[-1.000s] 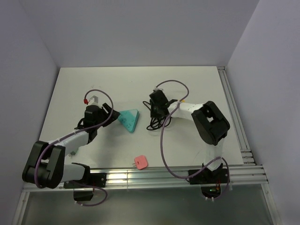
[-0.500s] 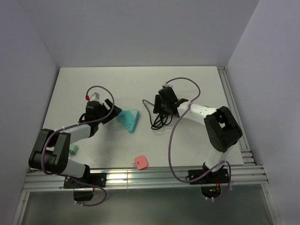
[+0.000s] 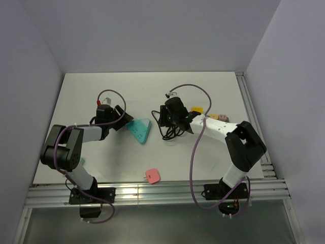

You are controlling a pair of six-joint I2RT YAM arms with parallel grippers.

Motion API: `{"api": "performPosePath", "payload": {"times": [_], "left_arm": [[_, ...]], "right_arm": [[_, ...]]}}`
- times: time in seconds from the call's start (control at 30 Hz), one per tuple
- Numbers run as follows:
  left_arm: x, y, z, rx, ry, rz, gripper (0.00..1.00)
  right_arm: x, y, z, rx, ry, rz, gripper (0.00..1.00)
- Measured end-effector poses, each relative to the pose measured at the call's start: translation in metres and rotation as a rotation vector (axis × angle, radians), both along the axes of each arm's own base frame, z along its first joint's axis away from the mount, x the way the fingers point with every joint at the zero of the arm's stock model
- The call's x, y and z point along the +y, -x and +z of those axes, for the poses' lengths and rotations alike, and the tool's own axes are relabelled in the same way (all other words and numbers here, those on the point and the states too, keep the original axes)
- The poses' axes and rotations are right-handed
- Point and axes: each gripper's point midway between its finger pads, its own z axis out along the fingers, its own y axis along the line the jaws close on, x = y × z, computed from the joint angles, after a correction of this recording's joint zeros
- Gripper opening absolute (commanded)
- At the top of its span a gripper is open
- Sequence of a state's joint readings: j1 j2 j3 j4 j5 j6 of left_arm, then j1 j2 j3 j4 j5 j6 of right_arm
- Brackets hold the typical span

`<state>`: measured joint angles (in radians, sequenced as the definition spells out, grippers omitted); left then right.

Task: Insert the plug
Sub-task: Adjust the socket at the center of the board.

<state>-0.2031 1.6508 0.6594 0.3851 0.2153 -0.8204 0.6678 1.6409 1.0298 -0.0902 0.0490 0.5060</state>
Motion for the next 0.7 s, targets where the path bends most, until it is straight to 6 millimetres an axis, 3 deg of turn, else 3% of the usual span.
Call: {"api": "performPosePath", "payload": {"times": [0.2, 0.4, 0.7], "left_arm": [[-0.006, 0.003, 0.0, 0.013, 0.027, -0.021, 0.54], [-0.014, 0.008, 0.001, 0.014, 0.038, -0.053, 0.53], [-0.024, 0.033, -0.007, 0.019, 0.049, -0.095, 0.51]], "right_arm": [[0.02, -0.006, -0.02, 0.042, 0.023, 0.035, 0.45], [0.026, -0.009, -0.045, 0.094, 0.074, 0.041, 0.45], [0.027, -0.007, -0.05, 0.108, 0.112, 0.053, 0.45]]}}
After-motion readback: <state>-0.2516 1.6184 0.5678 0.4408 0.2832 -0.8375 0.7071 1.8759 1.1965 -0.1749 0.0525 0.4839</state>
